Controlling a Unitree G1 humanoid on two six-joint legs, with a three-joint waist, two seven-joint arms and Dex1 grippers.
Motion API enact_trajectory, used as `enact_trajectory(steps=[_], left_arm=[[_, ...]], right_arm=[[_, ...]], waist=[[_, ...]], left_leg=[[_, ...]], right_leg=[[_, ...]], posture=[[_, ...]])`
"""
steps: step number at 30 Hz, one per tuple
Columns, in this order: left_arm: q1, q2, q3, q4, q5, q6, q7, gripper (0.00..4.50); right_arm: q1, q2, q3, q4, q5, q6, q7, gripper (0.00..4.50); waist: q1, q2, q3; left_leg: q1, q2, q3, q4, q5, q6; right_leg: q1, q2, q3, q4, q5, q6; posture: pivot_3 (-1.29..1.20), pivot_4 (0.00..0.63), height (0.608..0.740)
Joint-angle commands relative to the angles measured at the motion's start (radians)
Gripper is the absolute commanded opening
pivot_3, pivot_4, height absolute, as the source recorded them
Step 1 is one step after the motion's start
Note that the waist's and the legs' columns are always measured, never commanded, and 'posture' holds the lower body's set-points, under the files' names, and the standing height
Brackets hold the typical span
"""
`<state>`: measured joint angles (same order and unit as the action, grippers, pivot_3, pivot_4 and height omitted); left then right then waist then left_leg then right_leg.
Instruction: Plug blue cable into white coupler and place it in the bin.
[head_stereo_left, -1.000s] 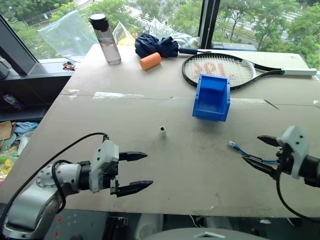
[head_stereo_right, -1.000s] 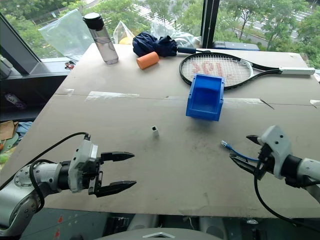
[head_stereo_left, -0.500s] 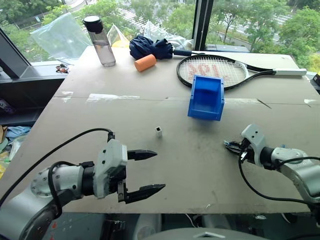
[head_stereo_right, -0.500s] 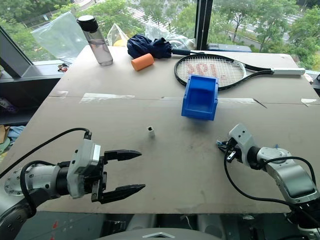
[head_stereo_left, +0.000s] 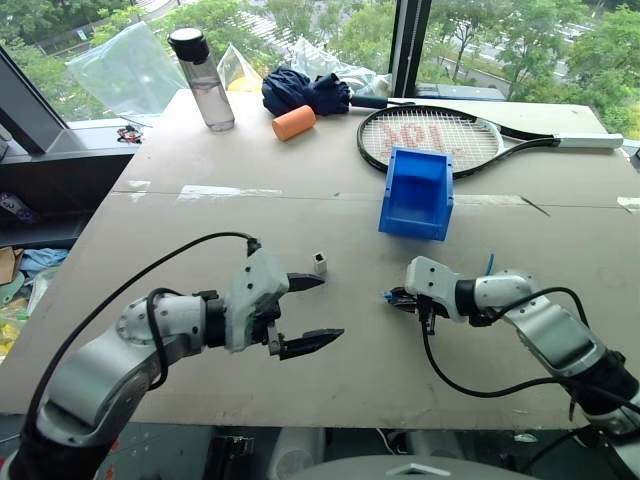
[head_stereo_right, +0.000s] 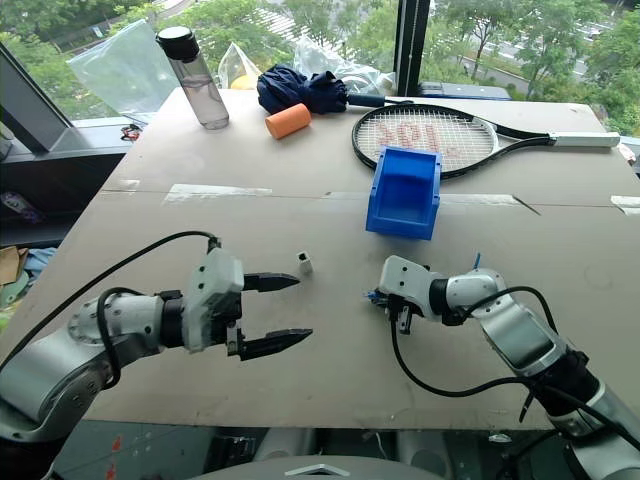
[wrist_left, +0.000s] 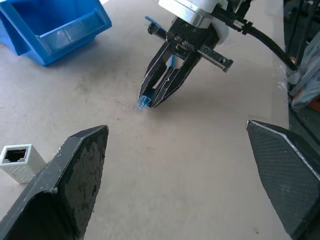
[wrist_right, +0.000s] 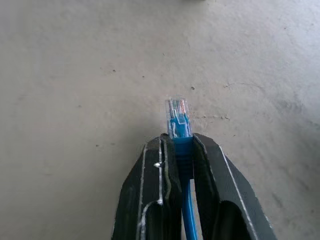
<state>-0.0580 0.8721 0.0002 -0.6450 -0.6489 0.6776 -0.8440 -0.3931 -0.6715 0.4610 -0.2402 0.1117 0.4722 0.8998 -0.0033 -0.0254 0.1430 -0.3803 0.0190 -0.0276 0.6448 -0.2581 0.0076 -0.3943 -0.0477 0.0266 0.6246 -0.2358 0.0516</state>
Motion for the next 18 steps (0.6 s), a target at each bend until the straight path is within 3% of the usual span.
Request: enact_trajectory(steps=[1,3,7,11,18], left_arm=[[-0.062,-0.006,-0.078,0.058,0.055,-0.007,-0.031,4.50],[-0.114,-0.034,-0.138,0.109,0.086,-0.029,-0.060,4.50],[-0.215,-0.113,-0.278,0.223,0.190,-0.075,-0.090,4.50],[-0.332,-0.231,-0.397,0.342,0.290,-0.110,-0.094,4.50],[-0.501,-0.366,-0.488,0.568,0.413,-0.159,-0.126,4.50]], right_arm=[[0.019,-0.038,-0.047,-0.017,-0.015,-0.042,0.025,2.19],[0.083,-0.073,-0.133,-0.091,0.041,-0.032,0.032,3.11],[0.341,-0.153,-0.368,-0.299,0.181,-0.034,0.058,3.11],[0.750,-0.102,-0.651,-0.467,0.217,-0.114,0.021,3.11],[1.025,0.024,-0.785,-0.610,0.215,-0.129,-0.079,3.11]], waist=[[0.003,0.000,0.000],[0.010,0.000,0.000],[0.029,0.001,0.000],[0.023,-0.001,-0.001],[0.000,-0.001,-0.002]], left_leg=[[0.000,-0.001,0.000,0.000,0.000,0.000],[0.000,-0.001,0.000,0.000,0.000,0.000],[-0.002,-0.002,-0.002,0.000,0.000,0.000],[-0.002,-0.002,-0.003,0.002,0.000,0.000],[0.001,-0.001,-0.002,0.005,0.000,0.000]], right_leg=[[0.000,-0.001,0.000,0.000,0.000,0.000],[0.000,-0.001,0.000,0.000,0.000,0.000],[0.000,-0.002,-0.002,-0.001,0.000,0.000],[0.003,-0.001,-0.002,0.000,0.000,0.001],[0.004,0.000,-0.001,0.002,-0.003,0.006]], posture=[[0.00,0.150,0.740],[0.00,0.150,0.740],[0.00,0.150,0.740],[0.00,0.150,0.740],[0.00,0.150,0.740]])
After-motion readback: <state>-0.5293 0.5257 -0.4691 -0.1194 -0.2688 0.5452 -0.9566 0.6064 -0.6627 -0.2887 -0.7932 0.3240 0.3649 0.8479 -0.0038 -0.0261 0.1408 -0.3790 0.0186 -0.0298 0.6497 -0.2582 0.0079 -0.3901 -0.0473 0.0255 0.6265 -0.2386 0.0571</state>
